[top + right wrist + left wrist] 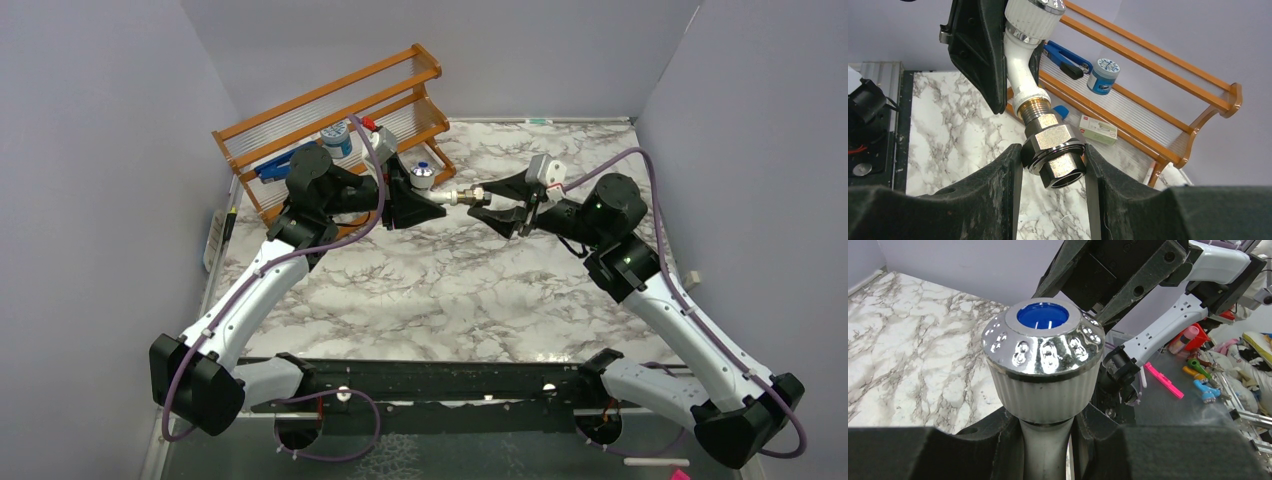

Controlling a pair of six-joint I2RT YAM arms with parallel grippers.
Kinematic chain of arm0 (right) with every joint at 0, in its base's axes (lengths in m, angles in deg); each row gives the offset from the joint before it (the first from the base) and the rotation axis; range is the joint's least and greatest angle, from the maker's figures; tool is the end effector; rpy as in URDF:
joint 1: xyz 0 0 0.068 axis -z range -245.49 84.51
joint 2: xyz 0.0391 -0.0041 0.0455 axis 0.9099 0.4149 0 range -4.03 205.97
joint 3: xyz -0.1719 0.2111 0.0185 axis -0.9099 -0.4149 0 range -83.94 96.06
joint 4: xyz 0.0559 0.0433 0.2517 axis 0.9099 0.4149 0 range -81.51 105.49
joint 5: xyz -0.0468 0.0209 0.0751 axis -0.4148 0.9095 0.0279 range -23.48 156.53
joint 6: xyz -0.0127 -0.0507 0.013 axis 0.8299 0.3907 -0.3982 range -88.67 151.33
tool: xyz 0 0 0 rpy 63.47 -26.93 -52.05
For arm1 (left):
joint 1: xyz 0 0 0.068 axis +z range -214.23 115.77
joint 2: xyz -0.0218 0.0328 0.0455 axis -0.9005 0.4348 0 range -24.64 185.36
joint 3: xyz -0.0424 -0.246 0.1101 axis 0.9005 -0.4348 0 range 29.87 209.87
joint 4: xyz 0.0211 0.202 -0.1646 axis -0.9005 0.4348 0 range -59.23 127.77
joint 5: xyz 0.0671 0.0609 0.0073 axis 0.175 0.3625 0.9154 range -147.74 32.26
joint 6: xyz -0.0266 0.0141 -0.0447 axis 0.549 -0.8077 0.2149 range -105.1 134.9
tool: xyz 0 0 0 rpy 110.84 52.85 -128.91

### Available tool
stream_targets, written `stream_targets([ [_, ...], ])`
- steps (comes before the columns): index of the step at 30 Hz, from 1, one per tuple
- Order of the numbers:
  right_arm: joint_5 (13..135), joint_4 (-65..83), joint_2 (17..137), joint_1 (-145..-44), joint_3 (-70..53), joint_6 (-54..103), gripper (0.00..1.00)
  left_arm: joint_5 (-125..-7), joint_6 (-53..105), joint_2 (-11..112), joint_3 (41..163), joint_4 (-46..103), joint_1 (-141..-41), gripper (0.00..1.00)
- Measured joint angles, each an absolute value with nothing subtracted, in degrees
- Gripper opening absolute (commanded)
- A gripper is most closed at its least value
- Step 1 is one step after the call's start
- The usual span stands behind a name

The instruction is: Install the water faucets

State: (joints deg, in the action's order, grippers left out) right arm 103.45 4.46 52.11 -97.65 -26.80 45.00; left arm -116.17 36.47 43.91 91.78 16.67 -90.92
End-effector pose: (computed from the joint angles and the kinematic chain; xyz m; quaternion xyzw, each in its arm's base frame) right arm 0.1738 0.1344 0.4061 -0.4645 0.4991 0.3235 0.6561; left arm 0.2236 -0.1464 0.4026 0.3922 0.5587 -0.5620 0.4671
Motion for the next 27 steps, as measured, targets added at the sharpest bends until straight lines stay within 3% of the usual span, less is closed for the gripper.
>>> stream_targets([
  [27, 102.97, 4.74, 52.94, -97.34, -26.05, 43.45, 0.01, -116.48, 36.29, 44.44, 91.78, 15.88, -90.79, 0.00],
])
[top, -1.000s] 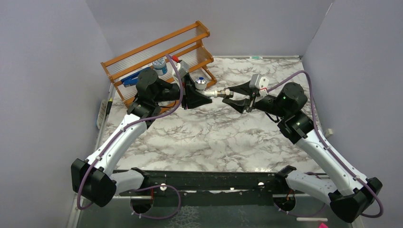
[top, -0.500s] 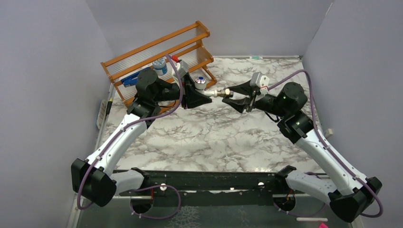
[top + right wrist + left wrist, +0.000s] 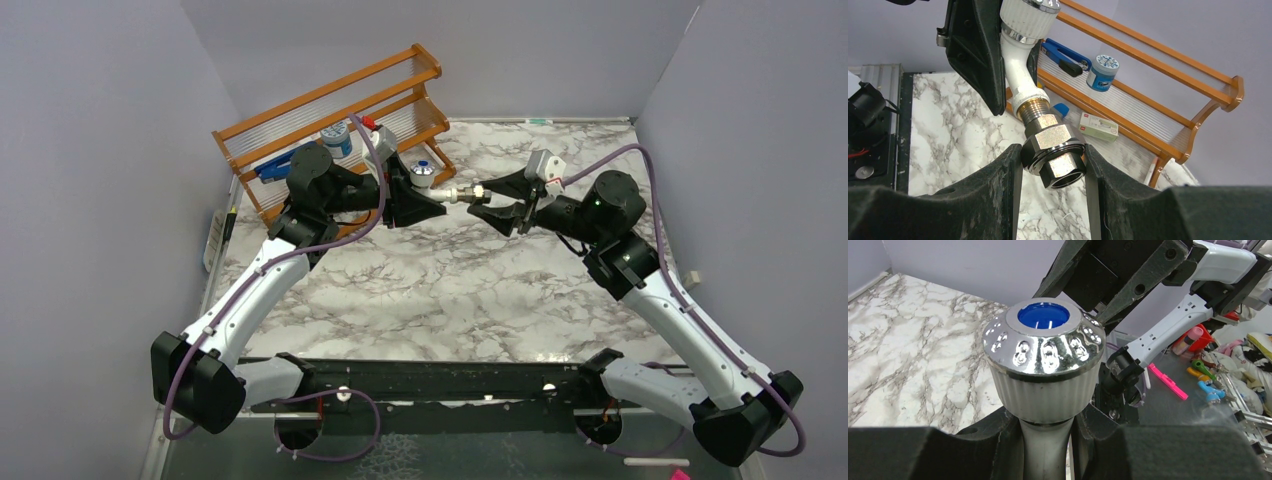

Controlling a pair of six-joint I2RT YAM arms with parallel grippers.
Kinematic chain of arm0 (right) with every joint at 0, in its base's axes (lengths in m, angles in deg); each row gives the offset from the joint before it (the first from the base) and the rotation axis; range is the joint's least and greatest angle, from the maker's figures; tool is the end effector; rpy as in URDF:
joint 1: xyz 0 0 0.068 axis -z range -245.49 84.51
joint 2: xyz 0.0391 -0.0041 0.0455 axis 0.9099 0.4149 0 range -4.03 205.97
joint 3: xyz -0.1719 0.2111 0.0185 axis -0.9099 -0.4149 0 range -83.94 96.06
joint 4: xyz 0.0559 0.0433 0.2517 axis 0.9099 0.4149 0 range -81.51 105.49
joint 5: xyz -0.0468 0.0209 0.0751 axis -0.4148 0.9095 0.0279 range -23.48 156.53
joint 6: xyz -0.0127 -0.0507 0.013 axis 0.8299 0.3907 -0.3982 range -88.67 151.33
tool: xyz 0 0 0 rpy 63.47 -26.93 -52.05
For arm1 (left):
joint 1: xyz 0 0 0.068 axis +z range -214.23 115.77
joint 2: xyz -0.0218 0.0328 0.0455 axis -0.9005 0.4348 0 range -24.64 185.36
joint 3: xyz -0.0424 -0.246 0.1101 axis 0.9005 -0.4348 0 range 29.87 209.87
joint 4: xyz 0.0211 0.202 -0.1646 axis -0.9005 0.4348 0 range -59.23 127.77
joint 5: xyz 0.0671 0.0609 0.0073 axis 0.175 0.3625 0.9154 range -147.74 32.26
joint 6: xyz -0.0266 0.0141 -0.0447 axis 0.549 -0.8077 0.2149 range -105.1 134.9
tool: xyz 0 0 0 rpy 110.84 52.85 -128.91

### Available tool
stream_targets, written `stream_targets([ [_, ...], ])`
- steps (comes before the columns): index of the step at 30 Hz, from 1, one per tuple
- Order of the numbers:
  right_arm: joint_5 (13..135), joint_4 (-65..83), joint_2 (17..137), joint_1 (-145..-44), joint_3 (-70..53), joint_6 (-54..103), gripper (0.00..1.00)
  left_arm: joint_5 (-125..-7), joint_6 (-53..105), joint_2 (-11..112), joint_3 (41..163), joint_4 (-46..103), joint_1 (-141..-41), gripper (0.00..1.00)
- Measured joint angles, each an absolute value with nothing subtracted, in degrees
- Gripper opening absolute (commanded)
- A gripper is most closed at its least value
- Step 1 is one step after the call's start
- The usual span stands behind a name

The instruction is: Install the water faucets

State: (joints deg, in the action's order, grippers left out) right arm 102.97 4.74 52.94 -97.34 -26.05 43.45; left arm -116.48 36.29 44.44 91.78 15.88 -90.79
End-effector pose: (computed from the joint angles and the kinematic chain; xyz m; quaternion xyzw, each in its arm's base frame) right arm 0.1776 0.1351 0.4072 -0.4542 0.5108 0.3285 0.6518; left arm 0.2260 -0.1470 0.4016 0.3949 0.5561 -0.5615 0.4686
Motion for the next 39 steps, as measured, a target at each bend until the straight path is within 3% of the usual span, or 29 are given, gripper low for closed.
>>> stream_targets([
  [39, 104.61, 6.31, 53.97, -96.84, -25.05, 50.05, 0.01, -117.86, 36.07, 45.53, 91.93, 15.40, -90.79, 0.00],
])
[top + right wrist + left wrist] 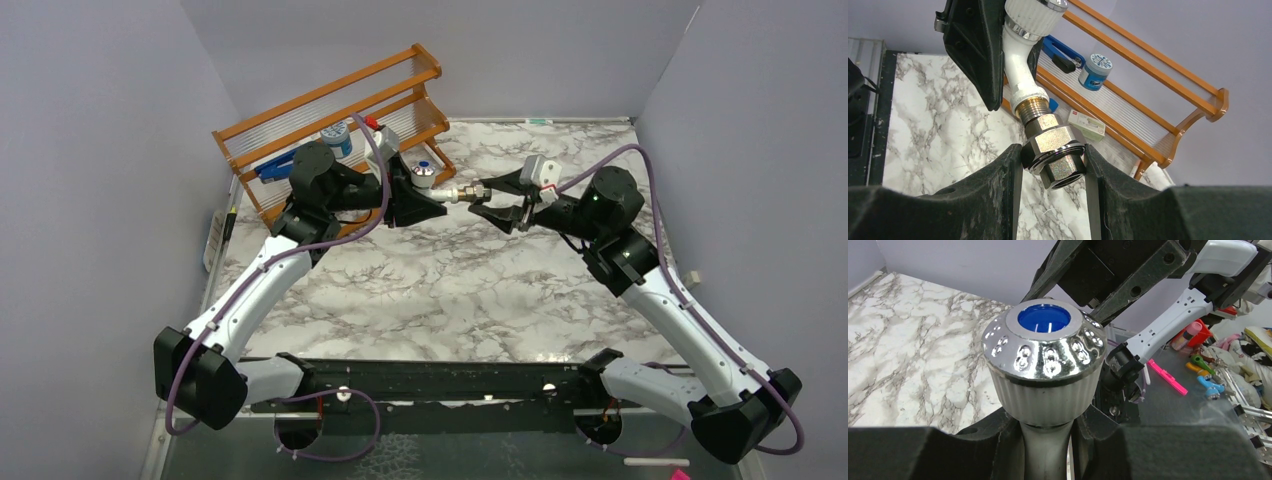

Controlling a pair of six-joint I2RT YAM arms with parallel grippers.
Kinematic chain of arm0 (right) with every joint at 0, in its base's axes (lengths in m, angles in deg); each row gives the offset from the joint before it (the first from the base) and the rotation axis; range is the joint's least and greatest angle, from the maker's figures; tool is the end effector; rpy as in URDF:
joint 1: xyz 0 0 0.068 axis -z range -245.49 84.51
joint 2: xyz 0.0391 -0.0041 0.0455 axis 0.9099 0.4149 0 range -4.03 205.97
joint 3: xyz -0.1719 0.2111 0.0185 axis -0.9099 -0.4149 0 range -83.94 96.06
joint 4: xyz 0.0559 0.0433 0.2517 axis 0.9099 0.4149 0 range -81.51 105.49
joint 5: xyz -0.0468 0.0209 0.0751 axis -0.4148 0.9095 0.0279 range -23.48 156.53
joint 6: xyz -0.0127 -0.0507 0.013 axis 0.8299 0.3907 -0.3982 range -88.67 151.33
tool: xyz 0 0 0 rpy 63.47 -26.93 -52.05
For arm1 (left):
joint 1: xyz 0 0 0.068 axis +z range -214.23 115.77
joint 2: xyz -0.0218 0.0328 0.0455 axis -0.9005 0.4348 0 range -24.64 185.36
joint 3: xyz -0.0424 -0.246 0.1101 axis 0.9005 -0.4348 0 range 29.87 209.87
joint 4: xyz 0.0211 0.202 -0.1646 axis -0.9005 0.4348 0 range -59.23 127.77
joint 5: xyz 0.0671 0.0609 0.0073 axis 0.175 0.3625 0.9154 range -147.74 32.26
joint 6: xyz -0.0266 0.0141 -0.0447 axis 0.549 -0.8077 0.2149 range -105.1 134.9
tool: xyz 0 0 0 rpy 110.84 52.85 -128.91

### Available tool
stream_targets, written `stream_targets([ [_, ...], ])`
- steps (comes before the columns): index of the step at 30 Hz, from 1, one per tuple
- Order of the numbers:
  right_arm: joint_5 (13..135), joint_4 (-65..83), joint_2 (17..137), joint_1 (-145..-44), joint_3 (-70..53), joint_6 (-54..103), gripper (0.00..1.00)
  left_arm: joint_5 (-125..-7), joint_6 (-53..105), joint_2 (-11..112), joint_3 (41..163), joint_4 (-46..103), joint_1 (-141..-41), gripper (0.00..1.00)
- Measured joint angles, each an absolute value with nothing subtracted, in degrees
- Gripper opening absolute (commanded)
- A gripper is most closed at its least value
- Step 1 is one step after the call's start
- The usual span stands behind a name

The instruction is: Install the water faucets

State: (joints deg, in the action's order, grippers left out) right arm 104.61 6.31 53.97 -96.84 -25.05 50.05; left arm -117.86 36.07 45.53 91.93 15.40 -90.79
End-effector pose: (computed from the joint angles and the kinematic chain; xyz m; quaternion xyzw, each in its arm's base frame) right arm 0.1815 0.1362 0.4067 -0.4897 0.4889 0.2986 0.6572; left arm 0.2299 -0.1495 0.3984 0.4024 0.5537 -0.5655 0.4601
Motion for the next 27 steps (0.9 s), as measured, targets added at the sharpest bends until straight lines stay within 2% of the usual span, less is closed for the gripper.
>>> stream_targets([
  [18, 105.86, 10.84, 54.34, -96.77, -22.95, 54.31, 0.01, -120.28, 34.94, 46.53, 93.29, 16.42, -90.79, 0.00],
  [27, 105.88, 14.62, 55.24, -96.75, -20.13, 52.26, 0.01, -120.94, 27.81, 47.04, 97.70, 25.01, -90.82, 0.00],
])
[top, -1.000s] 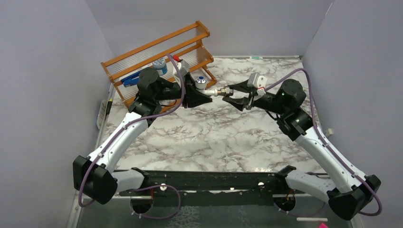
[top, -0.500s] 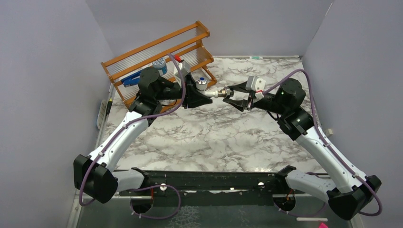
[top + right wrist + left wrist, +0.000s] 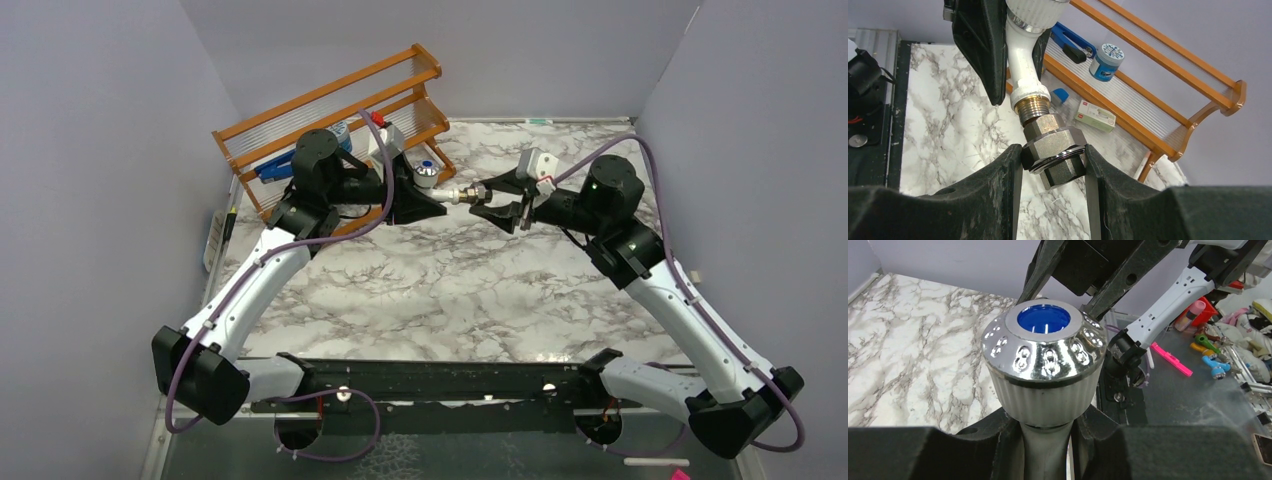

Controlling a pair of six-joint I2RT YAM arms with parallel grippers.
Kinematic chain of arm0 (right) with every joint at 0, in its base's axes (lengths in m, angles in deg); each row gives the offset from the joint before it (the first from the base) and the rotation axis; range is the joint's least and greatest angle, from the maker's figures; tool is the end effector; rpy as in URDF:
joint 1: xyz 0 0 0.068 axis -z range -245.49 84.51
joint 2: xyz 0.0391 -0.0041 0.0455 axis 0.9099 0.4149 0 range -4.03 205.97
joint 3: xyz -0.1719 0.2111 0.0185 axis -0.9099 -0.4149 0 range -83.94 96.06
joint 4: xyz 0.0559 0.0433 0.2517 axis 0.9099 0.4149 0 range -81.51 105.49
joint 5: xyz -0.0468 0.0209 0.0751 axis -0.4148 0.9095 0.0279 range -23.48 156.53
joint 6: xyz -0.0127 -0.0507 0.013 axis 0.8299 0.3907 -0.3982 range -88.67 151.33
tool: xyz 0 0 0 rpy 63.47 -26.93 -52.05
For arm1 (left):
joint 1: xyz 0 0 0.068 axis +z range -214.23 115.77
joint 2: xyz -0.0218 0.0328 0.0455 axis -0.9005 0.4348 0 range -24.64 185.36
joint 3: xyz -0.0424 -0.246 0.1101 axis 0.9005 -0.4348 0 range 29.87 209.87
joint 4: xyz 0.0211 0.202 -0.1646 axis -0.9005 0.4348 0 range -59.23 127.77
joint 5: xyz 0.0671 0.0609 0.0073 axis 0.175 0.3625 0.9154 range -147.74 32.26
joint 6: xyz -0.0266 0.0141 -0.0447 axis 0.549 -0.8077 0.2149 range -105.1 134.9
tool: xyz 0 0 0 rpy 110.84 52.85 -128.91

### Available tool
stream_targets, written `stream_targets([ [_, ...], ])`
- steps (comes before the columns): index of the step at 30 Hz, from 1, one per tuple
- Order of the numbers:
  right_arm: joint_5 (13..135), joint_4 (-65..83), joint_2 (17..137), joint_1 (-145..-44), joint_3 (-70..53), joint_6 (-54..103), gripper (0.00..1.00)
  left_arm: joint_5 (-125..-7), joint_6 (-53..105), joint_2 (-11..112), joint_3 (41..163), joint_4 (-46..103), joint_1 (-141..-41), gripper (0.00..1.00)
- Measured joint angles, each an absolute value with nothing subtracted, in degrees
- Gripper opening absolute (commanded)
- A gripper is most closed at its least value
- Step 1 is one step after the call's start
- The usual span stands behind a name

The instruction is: Install the water faucets

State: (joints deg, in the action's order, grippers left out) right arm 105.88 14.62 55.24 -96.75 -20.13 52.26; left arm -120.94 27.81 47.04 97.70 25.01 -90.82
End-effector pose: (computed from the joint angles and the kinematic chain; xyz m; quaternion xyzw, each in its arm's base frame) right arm 0.1814 0.1364 0.4169 -0.5077 0.5029 0.2995 0.6321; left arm 0.2321 -0.1517 0.4106 0.4445 0.5430 -0.5497 0.4531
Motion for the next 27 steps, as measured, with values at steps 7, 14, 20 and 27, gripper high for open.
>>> stream_targets([
  [7, 105.88, 18.95, 56.35, -96.75, -18.32, 50.68, 0.01, -120.78, 22.70, 47.21, 99.21, 31.22, -90.99, 0.00],
  [14, 105.81, 22.73, 57.23, -96.75, -17.07, 50.33, 0.01, -120.11, 18.15, 48.00, 101.15, 38.06, -91.36, 0.00],
  [20, 105.79, 25.53, 58.23, -96.75, -15.67, 50.25, 0.01, -118.53, 14.74, 48.17, 102.53, 41.95, -92.00, 0.00],
  [27, 105.11, 28.32, 60.46, -96.75, -14.40, 49.41, 0.01, -115.43, 13.01, 48.20, 103.12, 45.10, -92.39, 0.00],
])
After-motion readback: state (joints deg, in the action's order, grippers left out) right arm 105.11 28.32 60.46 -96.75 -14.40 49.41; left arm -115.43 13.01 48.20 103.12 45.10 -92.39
